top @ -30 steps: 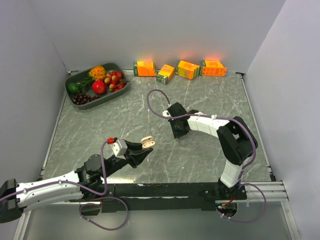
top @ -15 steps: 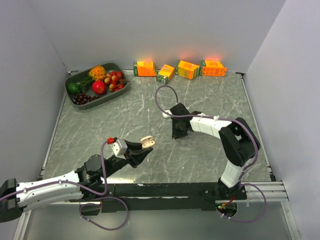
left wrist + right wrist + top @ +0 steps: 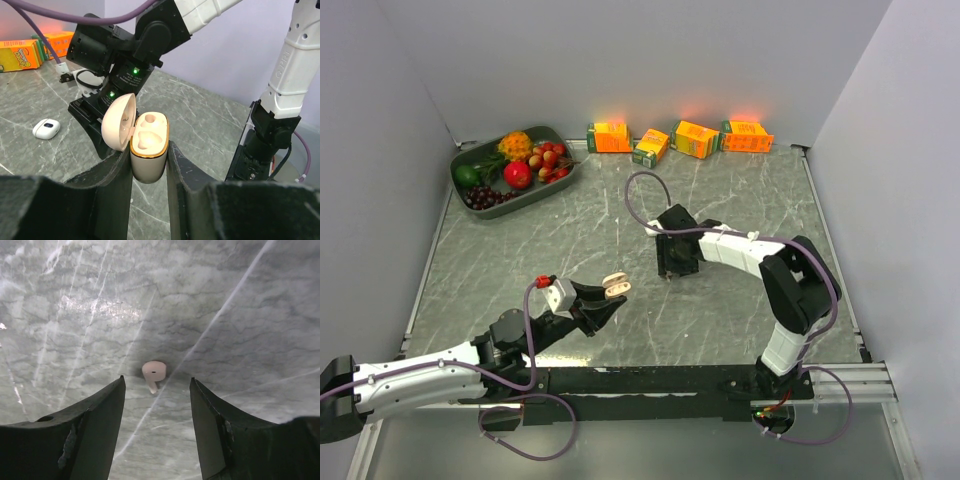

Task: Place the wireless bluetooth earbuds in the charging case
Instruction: Pick up the earbud from the center of the board.

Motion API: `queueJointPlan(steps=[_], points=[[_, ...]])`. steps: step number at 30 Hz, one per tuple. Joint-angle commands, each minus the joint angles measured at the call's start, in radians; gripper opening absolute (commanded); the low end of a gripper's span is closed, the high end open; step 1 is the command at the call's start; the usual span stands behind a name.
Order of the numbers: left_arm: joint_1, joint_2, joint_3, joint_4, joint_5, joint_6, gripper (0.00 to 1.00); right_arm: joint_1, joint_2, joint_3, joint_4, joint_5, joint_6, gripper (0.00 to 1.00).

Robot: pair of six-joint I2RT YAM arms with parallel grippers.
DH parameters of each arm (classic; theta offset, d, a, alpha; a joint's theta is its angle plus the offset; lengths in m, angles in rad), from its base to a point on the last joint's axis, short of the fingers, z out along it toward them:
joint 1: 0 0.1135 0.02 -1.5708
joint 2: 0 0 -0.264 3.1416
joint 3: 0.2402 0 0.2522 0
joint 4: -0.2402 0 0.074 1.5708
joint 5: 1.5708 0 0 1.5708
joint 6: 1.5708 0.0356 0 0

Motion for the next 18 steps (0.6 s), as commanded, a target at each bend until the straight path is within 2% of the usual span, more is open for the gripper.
queueJointPlan(steps=[1, 9, 18], points=[[-0.009, -0.012, 0.026, 0.033, -0.01, 0.003, 0.01, 0.011, -0.007, 0.077, -0.055, 0.063, -0.133, 0.61], [-0.012, -0.009, 0.027, 0.026, -0.007, 0.006, 0.01, 0.012, 0.032, 0.112, -0.052, 0.026, -0.22, 0.57], [-0.013, -0.001, 0.035, 0.025, 0.001, 0.01, 0.01, 0.035, 0.082, 0.138, -0.055, 0.0, -0.231, 0.61]])
